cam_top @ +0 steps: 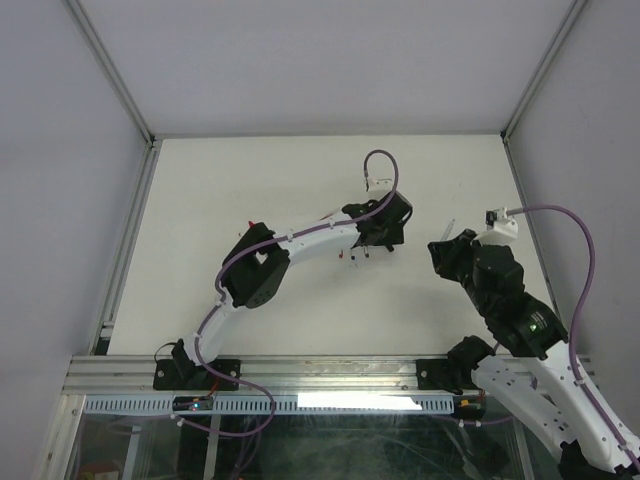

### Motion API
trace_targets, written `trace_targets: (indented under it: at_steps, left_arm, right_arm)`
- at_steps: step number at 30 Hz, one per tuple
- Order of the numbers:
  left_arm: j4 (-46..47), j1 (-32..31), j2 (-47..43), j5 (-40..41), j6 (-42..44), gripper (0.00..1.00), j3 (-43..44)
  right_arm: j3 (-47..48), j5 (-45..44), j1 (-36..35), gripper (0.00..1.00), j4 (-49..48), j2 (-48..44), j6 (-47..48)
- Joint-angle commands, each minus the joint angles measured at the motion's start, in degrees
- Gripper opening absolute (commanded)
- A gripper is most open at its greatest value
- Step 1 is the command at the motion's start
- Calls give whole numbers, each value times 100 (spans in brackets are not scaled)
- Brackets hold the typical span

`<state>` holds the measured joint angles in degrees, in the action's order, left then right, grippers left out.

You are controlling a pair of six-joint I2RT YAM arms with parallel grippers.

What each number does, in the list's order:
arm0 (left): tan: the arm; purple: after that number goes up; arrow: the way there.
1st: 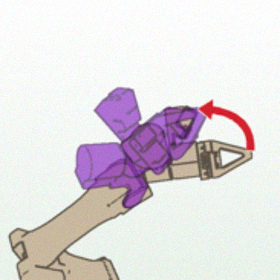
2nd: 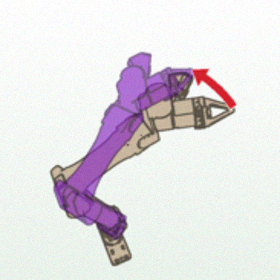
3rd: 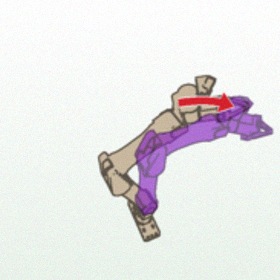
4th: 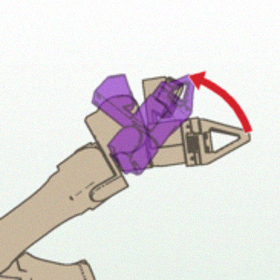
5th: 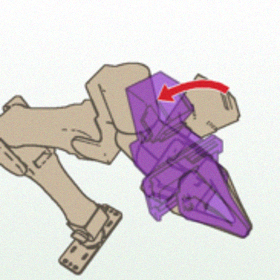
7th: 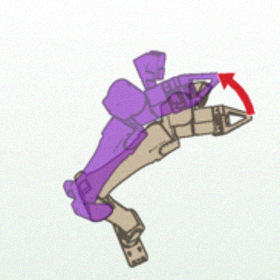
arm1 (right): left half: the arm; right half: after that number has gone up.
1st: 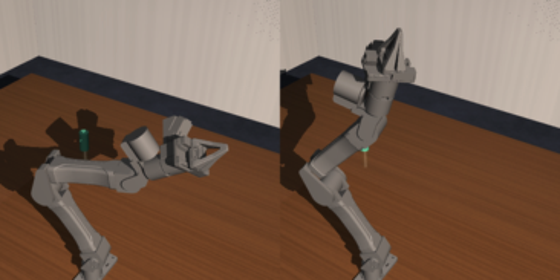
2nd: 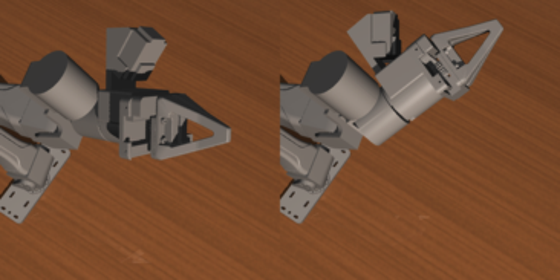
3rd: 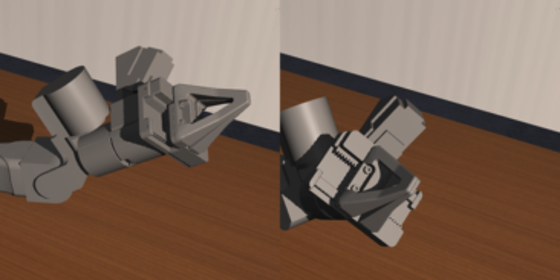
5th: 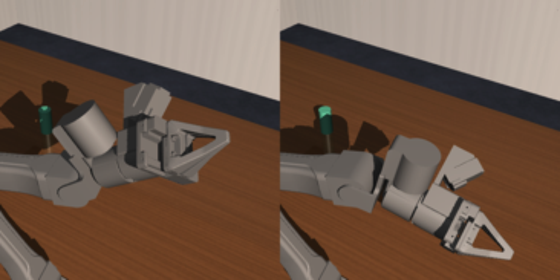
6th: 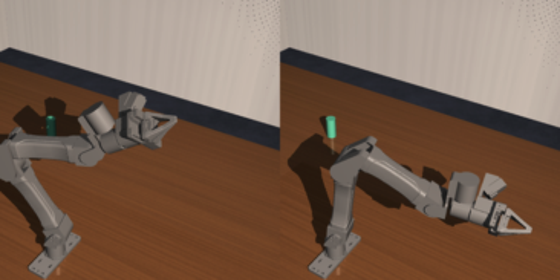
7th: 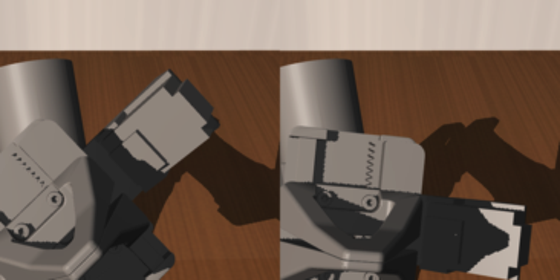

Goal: Insert the pens into the pen caps
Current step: Pick up the pen cap from the center of the board.

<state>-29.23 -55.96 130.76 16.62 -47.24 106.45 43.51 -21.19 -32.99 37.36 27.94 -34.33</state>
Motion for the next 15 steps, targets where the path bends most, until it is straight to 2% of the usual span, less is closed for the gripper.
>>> trace_targets:
  at_steps: [1, 6, 15]
  left_arm:
    - [-674, -46, 155, 823, -115, 51, 731]
    - [-962, -63, 459, 884, -126, 53, 1161]
    - [-1057, -107, 671, 872, -54, 55, 1354]
  right_arm:
    - [80, -55, -2, 0, -81, -112, 148]
    - [49, -2, -5, 0, -90, -123, 198]
    - [-44, 69, 2, 0, -150, -129, 198]
